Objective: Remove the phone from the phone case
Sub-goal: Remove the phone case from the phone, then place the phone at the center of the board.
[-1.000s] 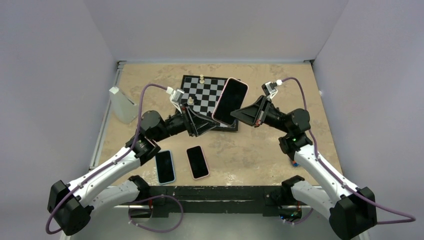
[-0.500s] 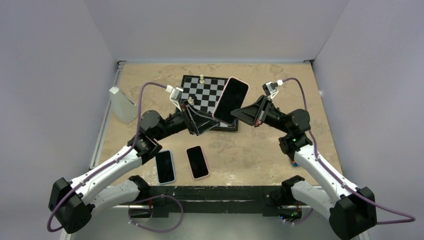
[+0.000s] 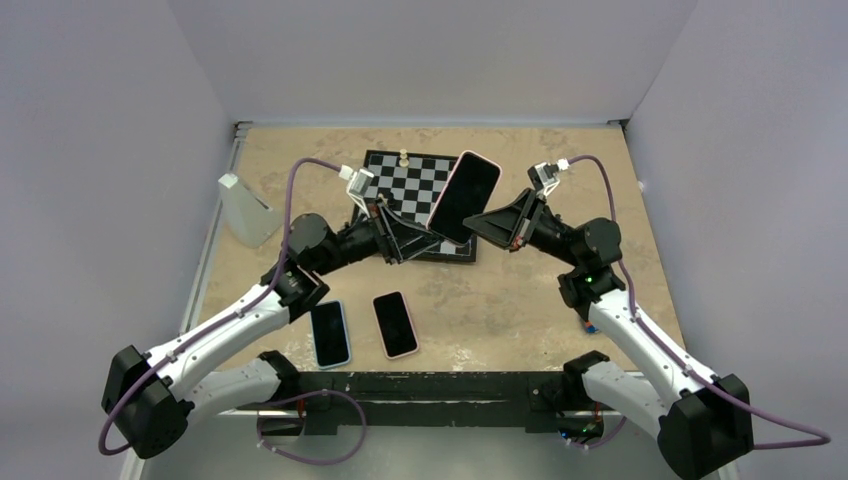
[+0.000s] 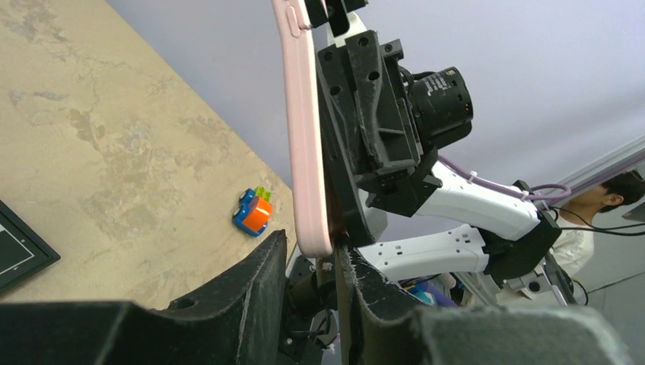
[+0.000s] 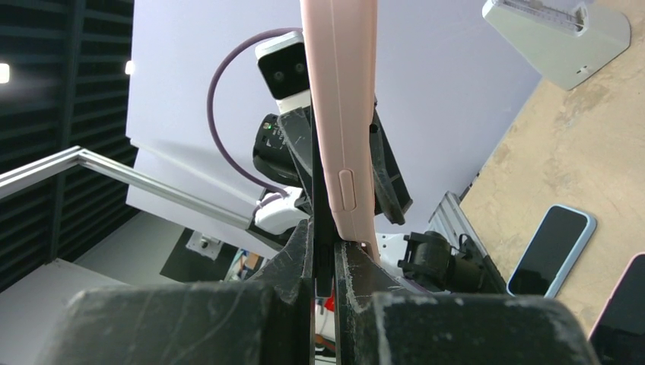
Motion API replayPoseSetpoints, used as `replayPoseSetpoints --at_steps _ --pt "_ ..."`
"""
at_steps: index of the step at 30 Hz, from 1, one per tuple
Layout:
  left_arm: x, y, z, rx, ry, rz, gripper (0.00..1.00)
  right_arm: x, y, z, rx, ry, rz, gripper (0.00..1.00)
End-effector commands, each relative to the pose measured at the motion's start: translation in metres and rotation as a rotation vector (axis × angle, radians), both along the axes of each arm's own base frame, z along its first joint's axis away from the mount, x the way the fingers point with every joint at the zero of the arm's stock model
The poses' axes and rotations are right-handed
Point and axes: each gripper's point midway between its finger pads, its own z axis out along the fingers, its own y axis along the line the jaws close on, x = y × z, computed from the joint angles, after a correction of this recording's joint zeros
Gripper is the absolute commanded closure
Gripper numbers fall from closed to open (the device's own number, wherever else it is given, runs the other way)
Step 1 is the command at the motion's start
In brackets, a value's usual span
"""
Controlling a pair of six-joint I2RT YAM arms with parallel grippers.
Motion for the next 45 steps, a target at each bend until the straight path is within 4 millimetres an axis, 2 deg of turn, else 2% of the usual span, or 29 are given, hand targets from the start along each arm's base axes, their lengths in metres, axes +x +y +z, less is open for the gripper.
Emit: replayPoseSetpoints --at_steps 1,7,11,13,15,17,18,19,21,24,29,31,33,34,36,38,40,42,45 --pt "0.014 -0.003 0.025 -0.032 -0.052 0.051 0.68 -0.020 -0.007 0.033 0.080 -0.123 0.018 1.00" --pt "0.024 -0.005 0.025 -0.049 -0.036 0.085 0.70 -0.021 -0.008 0.033 0.082 -0.123 0.016 1.00" --pt "0.033 -0.009 0.025 -0.072 0.010 0.100 0.60 -0.018 -0.006 0.027 0.057 -0.119 0.004 1.00" --pt "0.038 -0.011 0.026 -0.073 0.017 0.112 0.65 -0.015 -0.006 0.023 0.039 -0.118 -0.008 1.00" --pt "0.047 -0.010 0.020 -0.035 0.039 0.158 0.79 -0.013 -0.006 0.021 0.021 -0.120 -0.030 1.00" --pt "0.065 0.003 -0.003 0.094 0.105 0.290 0.96 -0.012 -0.007 0.021 0.003 -0.126 -0.048 1.00" --pt "0.076 0.017 -0.019 0.173 0.163 0.391 1.00 -0.012 -0.007 0.021 -0.004 -0.128 -0.053 1.00" --pt "0.084 0.033 -0.041 0.263 0.232 0.488 1.00 -0.012 -0.008 0.021 -0.007 -0.131 -0.058 1.00" --pt "0.094 0.064 -0.060 0.360 0.286 0.655 1.00 -0.013 -0.008 0.022 -0.009 -0.135 -0.059 1.00" --pt "0.098 0.086 -0.068 0.415 0.270 0.756 1.00 -0.015 -0.008 0.023 0.006 -0.134 -0.038 1.00" --pt "0.099 0.097 -0.066 0.476 0.209 0.787 1.00 -0.025 -0.005 0.027 0.070 -0.137 0.054 1.00" --pt "0.098 0.103 -0.061 0.489 0.175 0.802 1.00 -0.017 -0.004 0.027 0.047 -0.130 0.032 1.00" --pt "0.094 0.106 -0.052 0.491 0.134 0.794 1.00 0.008 -0.004 0.009 -0.053 -0.077 -0.055 1.00" --pt "0.092 0.107 -0.047 0.487 0.111 0.781 1.00 0.029 -0.011 -0.006 -0.114 -0.027 -0.137 1.00" --pt "0.084 0.109 -0.038 0.476 0.078 0.761 1.00 0.074 -0.038 -0.049 -0.213 0.117 -0.316 1.00" --pt "0.075 0.110 -0.034 0.464 0.058 0.727 1.00 0.116 -0.075 -0.088 -0.237 0.246 -0.478 1.00" --pt "0.065 0.108 -0.031 0.443 0.041 0.683 1.00 0.151 -0.108 -0.119 -0.242 0.348 -0.621 1.00" --pt "0.052 0.104 -0.029 0.407 0.033 0.628 1.00 0.180 -0.136 -0.137 -0.248 0.419 -0.745 1.00" --pt "0.035 0.097 -0.030 0.372 0.013 0.539 1.00 0.217 -0.174 -0.153 -0.244 0.495 -0.945 1.00"
